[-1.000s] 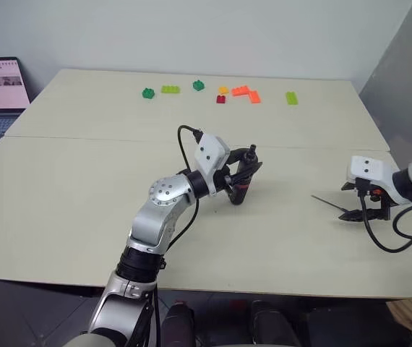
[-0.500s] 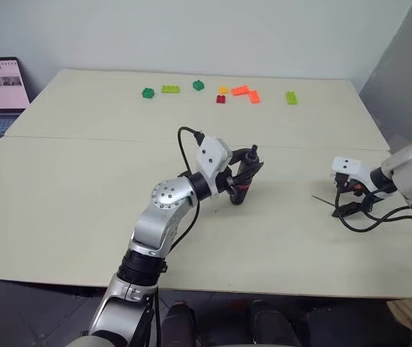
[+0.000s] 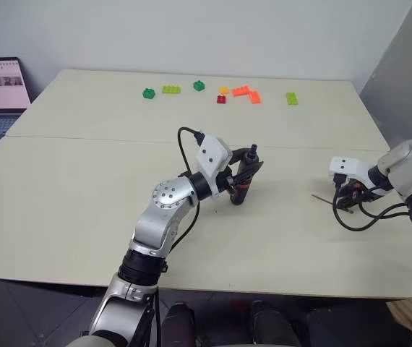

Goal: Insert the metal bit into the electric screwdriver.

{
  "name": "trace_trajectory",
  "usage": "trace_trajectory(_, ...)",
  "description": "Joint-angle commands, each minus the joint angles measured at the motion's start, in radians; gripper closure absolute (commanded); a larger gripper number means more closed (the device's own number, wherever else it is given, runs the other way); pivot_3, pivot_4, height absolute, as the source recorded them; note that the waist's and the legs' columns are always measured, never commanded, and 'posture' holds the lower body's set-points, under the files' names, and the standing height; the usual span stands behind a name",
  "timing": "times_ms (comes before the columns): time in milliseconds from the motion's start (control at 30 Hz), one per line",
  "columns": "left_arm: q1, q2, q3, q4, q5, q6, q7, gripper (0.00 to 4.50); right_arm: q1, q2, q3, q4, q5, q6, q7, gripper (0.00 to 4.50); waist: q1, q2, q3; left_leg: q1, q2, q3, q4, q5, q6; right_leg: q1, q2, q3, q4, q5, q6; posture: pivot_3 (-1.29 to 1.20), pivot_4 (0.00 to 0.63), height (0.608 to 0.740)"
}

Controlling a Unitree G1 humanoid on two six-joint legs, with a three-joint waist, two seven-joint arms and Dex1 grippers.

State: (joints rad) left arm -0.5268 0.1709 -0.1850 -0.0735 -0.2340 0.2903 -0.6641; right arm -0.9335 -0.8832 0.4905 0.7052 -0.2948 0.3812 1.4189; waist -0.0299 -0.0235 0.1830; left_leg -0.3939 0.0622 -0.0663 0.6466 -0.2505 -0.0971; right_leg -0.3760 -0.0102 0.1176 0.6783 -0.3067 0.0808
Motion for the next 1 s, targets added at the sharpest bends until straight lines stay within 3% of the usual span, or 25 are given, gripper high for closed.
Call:
trace_trajectory(33, -0.014, -0.006, -0.003, -0.005, -0.002, -0.014, 0.001, 2.86, 0.044, -0.011, -0.002, -0.048, -0.011, 0.033, 0.043, 3.18, 0.0, 0.0, 0.0, 0.001, 0.0, 0.0, 0.0, 0.0, 0.0, 0.001, 0.0, 0.0, 0.0, 0.0, 0.0, 0.0, 0.15, 0.74)
trace_trajectory(233, -0.02, -0.005, -0.003, 0.005, 0.0, -0.02, 0.0, 2.86, 0.058, -0.006, -0.02, -0.076, -0.008, 0.07, 0.053, 3.43, -0.001, 0.0, 0.0, 0.002, 0.0, 0.0, 0.0, 0.0, 0.0, 0.002, 0.0, 0.0, 0.0, 0.0, 0.0, 0.0, 0.15, 0.74)
trace_trajectory(300, -0.021, -0.004, -0.002, 0.007, 0.003, -0.022, 0.002, 2.86, 0.054, 0.0, -0.033, -0.08, 0.0, 0.08, 0.049, 3.7, -0.001, 0.0, 0.0, 0.002, 0.0, 0.0, 0.0, 0.0, 0.0, 0.002, 0.0, 0.0, 0.0, 0.0, 0.0, 0.0, 0.15, 0.74)
trace_trajectory(400, -0.023, -0.004, 0.003, 0.012, 0.01, -0.026, 0.015, 2.86, 0.049, 0.009, -0.064, -0.096, 0.023, 0.097, 0.045, 4.48, -0.002, 0.0, 0.0, 0.002, 0.0, 0.0, 0.0, 0.0, 0.0, 0.002, 0.0, 0.0, 0.0, 0.0, 0.0, 0.0, 0.15, 0.74)
trace_trajectory(800, -0.035, 0.005, 0.015, 0.043, 0.026, -0.049, 0.042, 2.86, 0.113, -0.016, -0.15, -0.217, 0.077, 0.111, 0.003, 4.5, -0.003, 0.0, 0.0, 0.002, 0.0, 0.0, -0.001, 0.0, 0.0, 0.002, 0.0, 0.0, 0.0, 0.0, 0.0, 0.0, 0.15, 0.74)
trace_trajectory(1000, -0.044, 0.002, 0.036, 0.051, 0.054, -0.089, 0.102, 2.86, 0.054, 0.031, -0.293, -0.291, 0.191, 0.18, -0.08, 4.5, -0.012, 0.002, 0.002, 0.002, 0.0, 0.0, -0.001, 0.0, 0.0, 0.001, 0.0, 0.001, 0.0, 0.0, 0.0, 0.0, 0.15, 0.74)
